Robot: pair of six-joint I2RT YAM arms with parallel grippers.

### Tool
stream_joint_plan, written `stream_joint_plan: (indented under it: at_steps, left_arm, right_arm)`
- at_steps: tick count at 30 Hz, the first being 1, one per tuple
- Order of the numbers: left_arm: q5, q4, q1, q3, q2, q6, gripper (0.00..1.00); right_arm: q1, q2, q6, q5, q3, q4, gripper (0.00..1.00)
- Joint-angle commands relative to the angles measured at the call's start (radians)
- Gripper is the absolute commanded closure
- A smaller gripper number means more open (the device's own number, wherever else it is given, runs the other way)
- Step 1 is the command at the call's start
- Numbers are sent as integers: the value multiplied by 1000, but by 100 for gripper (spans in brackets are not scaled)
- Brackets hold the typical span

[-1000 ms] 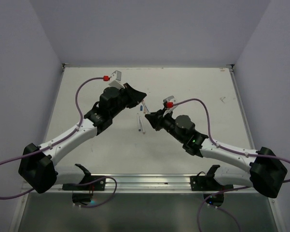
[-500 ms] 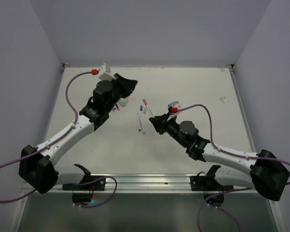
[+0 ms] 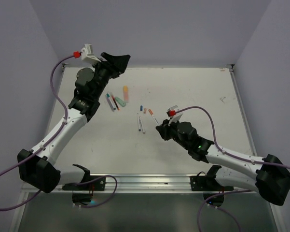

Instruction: Open the pen caps

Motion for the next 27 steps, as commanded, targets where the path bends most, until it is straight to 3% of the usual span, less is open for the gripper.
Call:
stream_joint_plan:
  at_steps: [1,4,10,19,27]
  left_arm:
    - [254,-67,-3,-34,25,63,37]
    - [386,-71,-3,-78,36,86,24]
    - [522,-25,-25,-155,43,98,19]
    - [568,31,-48,-206,40,80,35]
    - [572,83,-54,-236,27,60,39]
  right_arm:
    - [0,-39,13,10,111,-10,100]
    - [-2,-36,10,-9,168,-15,100]
    - [-2,15,13,-42,264,16,100]
    - [0,96,25,-112,352,87,100]
    - [-2,98,68,-126,350,125,100]
